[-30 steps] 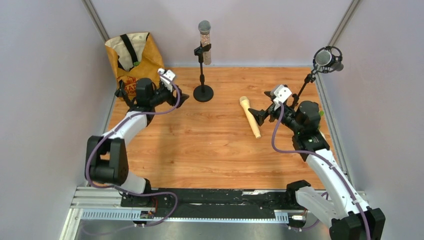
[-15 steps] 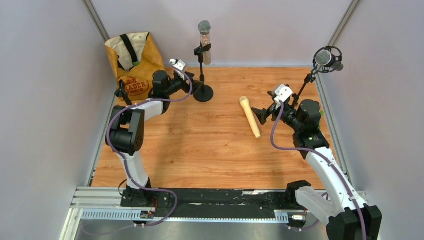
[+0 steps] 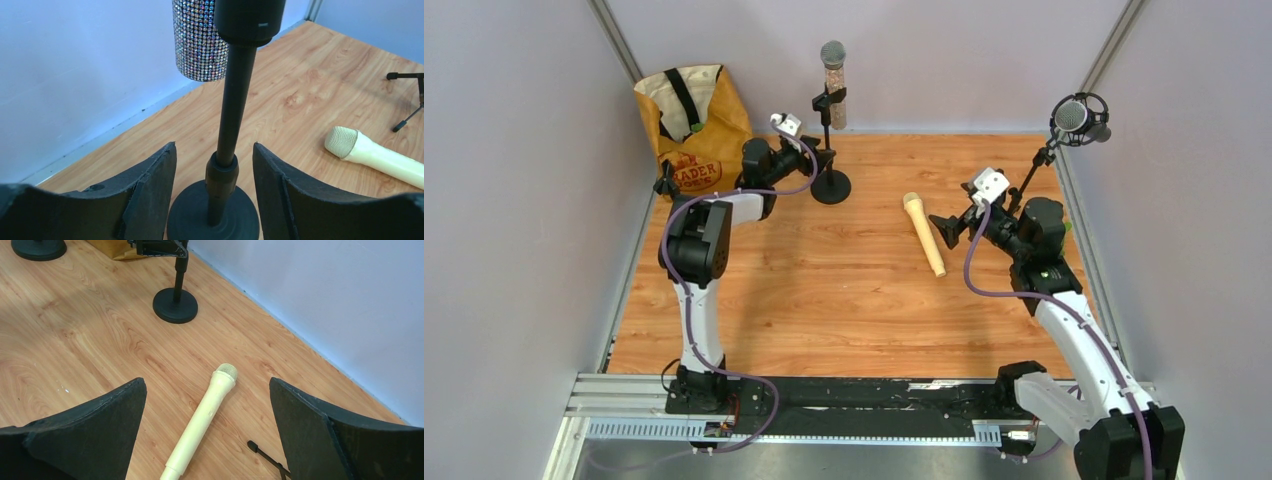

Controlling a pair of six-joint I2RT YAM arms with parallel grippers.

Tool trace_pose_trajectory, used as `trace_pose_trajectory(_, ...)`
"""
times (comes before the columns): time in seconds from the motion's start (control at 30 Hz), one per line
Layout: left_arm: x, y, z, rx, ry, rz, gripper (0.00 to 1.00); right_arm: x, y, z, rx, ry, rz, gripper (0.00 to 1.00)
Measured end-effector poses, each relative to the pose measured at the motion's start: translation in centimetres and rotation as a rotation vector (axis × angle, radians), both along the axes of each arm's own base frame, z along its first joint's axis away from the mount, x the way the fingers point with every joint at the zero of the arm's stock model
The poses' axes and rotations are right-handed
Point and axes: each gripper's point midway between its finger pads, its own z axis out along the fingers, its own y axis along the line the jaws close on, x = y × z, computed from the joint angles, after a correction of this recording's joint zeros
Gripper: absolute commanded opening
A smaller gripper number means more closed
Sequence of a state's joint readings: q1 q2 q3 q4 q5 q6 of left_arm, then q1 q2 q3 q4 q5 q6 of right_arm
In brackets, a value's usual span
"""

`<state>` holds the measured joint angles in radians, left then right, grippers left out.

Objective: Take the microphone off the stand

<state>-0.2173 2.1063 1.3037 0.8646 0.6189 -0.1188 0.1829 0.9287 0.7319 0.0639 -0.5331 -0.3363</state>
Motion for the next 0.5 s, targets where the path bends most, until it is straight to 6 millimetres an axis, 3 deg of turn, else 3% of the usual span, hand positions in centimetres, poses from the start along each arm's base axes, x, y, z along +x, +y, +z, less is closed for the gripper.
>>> trace_pose_trajectory(0.23,0.6,-0.6,-0.1,-0.029,-0.003,-0.013,0.59,0.2,-0.3,-0.9,-0.012,0.015,-0.007,1.00)
trace_pose_trajectory(0.5,0.5,-1.4,1.5,-0.055,-0.036,-0.054,0.40,0.4,-0.3,-1.2,-0.020,0.018,-0.007,1.00)
